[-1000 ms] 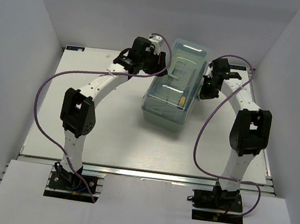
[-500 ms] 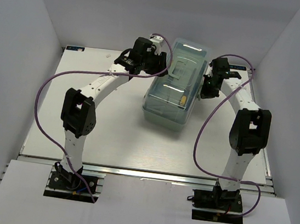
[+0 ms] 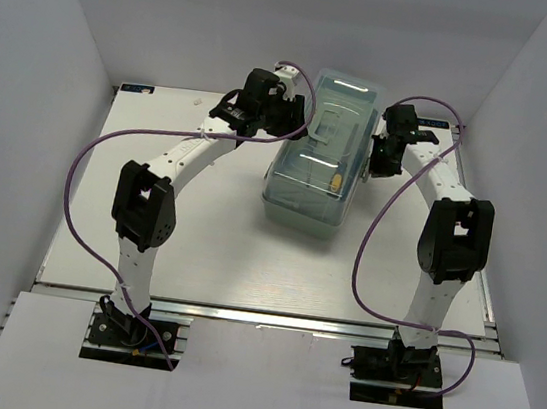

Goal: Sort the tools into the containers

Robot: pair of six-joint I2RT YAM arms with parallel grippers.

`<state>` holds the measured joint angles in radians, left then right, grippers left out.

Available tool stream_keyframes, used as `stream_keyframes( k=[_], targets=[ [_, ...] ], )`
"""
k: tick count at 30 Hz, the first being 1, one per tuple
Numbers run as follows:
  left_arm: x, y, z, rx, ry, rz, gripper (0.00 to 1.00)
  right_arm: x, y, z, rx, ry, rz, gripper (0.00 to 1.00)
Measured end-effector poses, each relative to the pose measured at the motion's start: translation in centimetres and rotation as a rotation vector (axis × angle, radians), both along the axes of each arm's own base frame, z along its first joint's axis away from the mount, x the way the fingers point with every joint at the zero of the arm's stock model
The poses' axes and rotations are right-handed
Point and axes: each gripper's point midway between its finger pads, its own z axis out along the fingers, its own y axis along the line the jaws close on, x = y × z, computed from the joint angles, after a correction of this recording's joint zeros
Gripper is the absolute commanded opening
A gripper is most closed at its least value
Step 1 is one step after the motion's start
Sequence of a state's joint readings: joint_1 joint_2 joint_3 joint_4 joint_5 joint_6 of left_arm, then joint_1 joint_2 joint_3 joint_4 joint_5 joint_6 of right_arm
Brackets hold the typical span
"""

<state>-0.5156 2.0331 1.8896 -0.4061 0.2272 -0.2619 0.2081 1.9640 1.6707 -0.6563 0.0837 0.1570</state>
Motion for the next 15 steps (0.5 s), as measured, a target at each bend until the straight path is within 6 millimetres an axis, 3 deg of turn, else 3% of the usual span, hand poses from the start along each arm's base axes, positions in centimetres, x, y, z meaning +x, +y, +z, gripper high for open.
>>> stream_keyframes(
  k=[15],
  targets=[
    [0.14, -0.13, -0.02, -0.002, -0.006, 0.002, 0.61, 1.09, 0.27, -0.13, 0.017, -0.07, -0.012, 0.0]
  ],
)
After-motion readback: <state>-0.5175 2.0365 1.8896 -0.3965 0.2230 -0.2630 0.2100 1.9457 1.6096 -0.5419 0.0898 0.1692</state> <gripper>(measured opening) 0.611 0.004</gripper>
